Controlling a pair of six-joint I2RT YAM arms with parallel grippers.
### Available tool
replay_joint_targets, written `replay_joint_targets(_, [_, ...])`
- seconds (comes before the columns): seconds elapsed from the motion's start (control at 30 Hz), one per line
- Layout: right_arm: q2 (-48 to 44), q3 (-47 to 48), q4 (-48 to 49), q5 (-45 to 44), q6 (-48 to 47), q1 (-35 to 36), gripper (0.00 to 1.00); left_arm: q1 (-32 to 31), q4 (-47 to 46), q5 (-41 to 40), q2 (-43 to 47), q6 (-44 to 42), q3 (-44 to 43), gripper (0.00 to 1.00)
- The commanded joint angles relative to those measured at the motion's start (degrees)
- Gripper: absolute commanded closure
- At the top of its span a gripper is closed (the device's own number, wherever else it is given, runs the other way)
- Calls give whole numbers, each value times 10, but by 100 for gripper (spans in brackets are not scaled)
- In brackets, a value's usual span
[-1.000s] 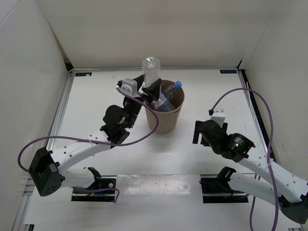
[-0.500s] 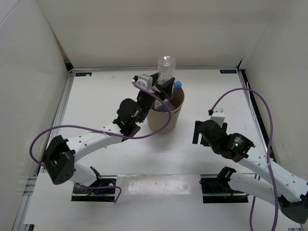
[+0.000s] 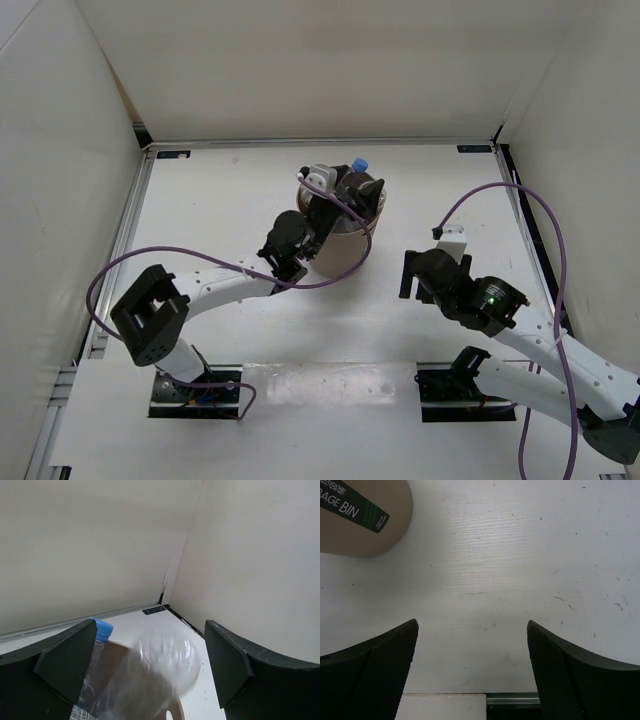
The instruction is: Put the plastic bottles in the bin
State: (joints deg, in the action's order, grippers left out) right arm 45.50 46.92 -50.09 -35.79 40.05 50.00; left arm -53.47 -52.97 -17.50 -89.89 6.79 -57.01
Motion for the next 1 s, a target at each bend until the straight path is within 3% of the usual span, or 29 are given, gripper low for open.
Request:
replay_joint_targets(0.0, [0, 5, 17, -3, -4, 0, 10, -4, 3, -17, 37, 8, -8, 0])
replay_joint_targets(0.17, [6, 7, 17, -2, -6, -1, 10, -3, 57, -33, 96, -19, -41, 0])
replay_joint_targets(0.3, [10, 9, 17, 1, -8, -3, 10, -3, 205, -48, 165, -43, -113, 0])
replay_joint_targets(0.33, [12, 10, 16, 1, -6, -4, 10, -3, 356, -62, 174, -44, -161, 0])
replay_joint_targets(0.4, [8, 10, 13, -3, -2, -1, 10, -3, 452, -93, 204, -58, -224, 0])
replay_joint_targets(0.43, [7, 10, 11, -6, -2, 0, 10, -4, 558, -122, 212, -59, -247, 0])
replay_joint_targets(0.47, [-1, 9, 11, -9, 1, 0, 10, -1, 581, -133, 235, -59, -252, 0])
replay_joint_targets(0.57, [-21, 5, 11, -9, 1, 3, 10, 8, 653, -163, 296, -101, -224, 0])
replay_joint_targets(0.6, [-26, 2, 13, -12, 2, 3, 10, 13, 734, -209, 315, -101, -218, 0])
replay_joint_targets(0.67, [-37, -1, 17, -10, -2, 0, 10, 26, 830, -250, 343, -51, -210, 0])
replay_joint_targets(0.7, [-39, 1, 16, -12, -3, -4, 10, 28, 861, -324, 378, -25, -205, 0])
replay_joint_targets(0.77, [-39, 14, 2, -26, 6, -4, 10, 30, 937, -347, 407, 42, -171, 0])
replay_joint_targets(0.97, [-49, 110, -40, 5, -18, -3, 10, 28, 1004, -416, 528, 121, -29, 0])
